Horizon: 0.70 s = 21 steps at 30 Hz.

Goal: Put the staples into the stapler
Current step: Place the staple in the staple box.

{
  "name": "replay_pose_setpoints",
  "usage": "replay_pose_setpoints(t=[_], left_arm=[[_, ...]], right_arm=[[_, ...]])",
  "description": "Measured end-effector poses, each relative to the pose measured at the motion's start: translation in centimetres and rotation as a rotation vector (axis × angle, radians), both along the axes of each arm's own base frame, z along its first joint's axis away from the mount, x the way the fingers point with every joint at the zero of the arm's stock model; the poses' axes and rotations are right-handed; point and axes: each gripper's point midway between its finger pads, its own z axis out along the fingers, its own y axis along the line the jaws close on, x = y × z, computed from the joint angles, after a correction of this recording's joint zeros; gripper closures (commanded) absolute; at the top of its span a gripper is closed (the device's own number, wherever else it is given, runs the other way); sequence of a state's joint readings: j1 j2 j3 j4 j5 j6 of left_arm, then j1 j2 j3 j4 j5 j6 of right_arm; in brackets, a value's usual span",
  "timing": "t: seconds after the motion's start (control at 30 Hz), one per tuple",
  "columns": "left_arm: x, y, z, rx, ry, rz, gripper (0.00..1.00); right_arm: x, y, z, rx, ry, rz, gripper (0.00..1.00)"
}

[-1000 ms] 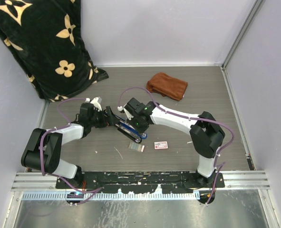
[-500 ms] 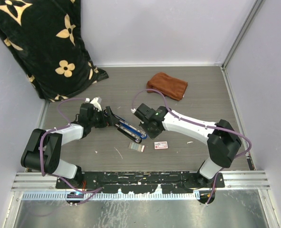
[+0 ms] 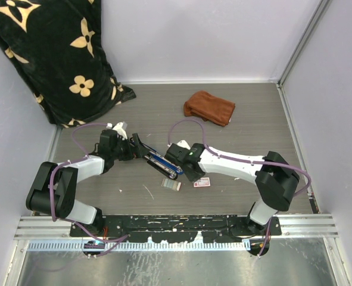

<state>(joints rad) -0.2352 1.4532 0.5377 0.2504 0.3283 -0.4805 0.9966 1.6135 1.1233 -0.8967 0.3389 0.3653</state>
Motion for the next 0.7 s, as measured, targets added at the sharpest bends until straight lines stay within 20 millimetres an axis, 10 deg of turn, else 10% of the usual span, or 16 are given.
replay_pose_setpoints(t=[0.7], left_arm=[[-0.1,0.0,0.0,0.001,0.000,0.001,0.08]], right_arm=[[-0.4,-1.0,-3.5,-0.191,-0.035,-0.025,0.88]])
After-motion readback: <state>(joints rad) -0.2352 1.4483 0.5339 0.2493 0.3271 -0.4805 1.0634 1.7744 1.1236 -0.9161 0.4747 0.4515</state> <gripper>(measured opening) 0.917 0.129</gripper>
